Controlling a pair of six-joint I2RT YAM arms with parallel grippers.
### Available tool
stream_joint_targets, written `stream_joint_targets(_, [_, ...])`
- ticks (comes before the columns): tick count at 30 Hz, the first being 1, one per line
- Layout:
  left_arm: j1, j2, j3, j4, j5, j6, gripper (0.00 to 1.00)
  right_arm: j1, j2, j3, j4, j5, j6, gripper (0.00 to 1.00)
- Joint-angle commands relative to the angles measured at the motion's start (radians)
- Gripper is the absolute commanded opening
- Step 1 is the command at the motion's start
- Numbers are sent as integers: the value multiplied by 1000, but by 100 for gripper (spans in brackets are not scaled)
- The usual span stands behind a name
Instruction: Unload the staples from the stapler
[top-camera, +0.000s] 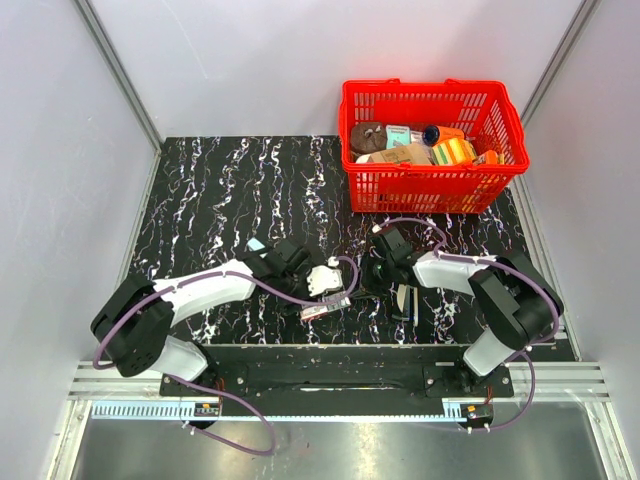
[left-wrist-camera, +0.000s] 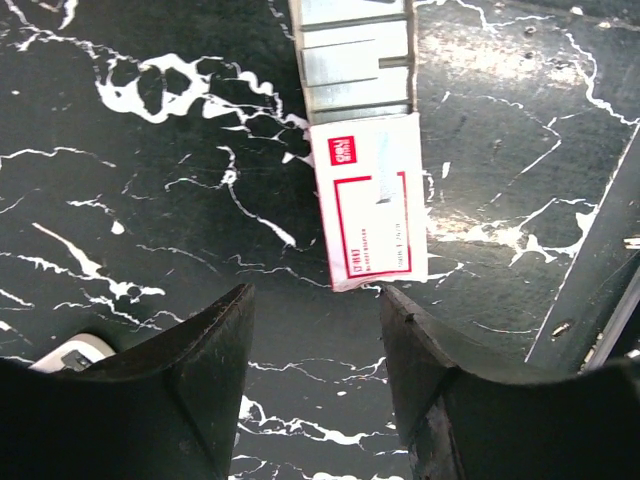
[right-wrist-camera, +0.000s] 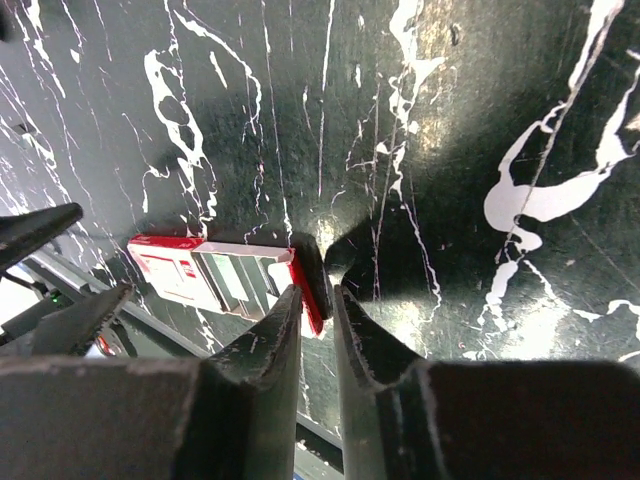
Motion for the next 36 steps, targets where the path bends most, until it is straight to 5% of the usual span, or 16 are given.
stream_joint_targets(1, [-31,13,-12,40,-38,2,57,-7,17,-21,49,-21,18,22])
stream_joint_targets(36, [-59,71,-11,66,-91,-26,57,32,-12,-34,81,-27,21,17])
